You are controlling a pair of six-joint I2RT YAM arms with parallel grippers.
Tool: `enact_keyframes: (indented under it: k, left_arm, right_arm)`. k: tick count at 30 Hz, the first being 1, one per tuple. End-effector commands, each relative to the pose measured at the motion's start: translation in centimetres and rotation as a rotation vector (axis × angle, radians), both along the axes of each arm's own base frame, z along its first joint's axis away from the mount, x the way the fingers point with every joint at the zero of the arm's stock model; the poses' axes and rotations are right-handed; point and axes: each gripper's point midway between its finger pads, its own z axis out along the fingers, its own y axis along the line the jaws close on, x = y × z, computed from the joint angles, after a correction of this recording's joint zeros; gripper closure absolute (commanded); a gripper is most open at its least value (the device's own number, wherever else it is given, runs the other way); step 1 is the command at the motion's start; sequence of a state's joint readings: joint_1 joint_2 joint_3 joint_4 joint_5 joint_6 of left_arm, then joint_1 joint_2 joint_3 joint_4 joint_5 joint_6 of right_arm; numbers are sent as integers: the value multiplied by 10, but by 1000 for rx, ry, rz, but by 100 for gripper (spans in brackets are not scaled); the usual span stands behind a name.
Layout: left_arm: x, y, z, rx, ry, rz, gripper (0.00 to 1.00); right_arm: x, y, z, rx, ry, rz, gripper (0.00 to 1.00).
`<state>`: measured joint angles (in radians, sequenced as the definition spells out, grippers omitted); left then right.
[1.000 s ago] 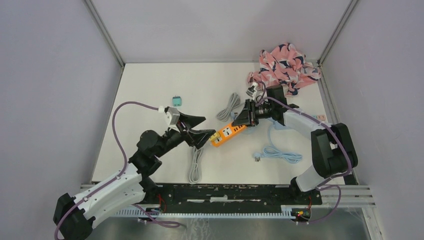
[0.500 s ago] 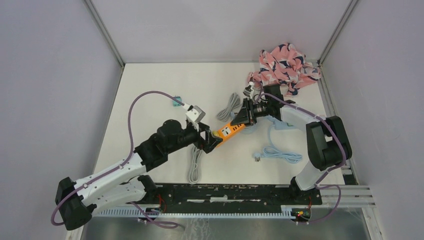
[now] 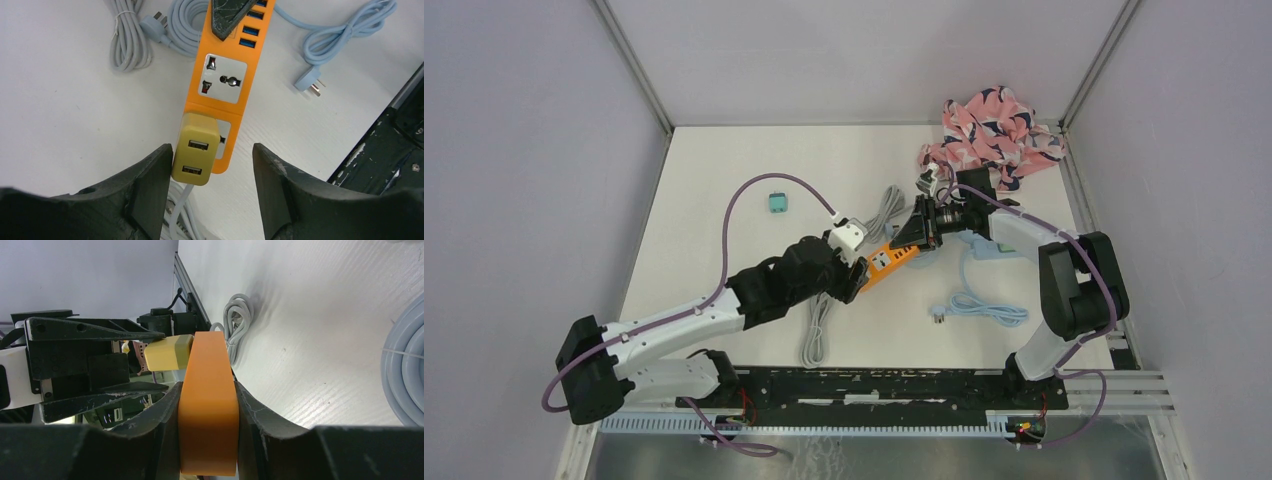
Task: Pull the plug off the socket
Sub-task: Remove the plug from the socket.
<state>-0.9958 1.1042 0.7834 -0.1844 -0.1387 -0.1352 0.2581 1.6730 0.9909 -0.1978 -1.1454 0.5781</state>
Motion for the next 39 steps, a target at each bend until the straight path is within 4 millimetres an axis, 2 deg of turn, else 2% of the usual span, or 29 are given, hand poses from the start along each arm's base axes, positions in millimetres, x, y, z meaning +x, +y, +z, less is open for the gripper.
enact_keyframes:
  k: [1,15,25,28,34,35,36,39]
  left_arm:
    - [14,1,22,18,-89,48,40]
    - [15,-6,10,61,-69,20,57]
    - [12,-15,-1,79,-53,-33,56]
    - [12,-17,-3,86,-48,-41,53]
    - [13,-20,0,88,-61,-55,52]
    - [13,-20,0,89,-63,-59,54]
    - [12,-21,0,89,-63,-64,61]
    - [14,-19,1,87,-69,-57,91]
  right_arm:
    - [4,3,26,62,-72,32,100]
    - [3,3,25,65,-63,35,100]
    - [2,3,25,70,-67,41,100]
    - [1,4,25,71,-67,45,100]
    - [0,4,25,73,-70,50,100]
    - [0,5,25,72,-70,51,100]
    - [0,5,25,73,-68,52,100]
    - [0,5,24,71,-68,52,100]
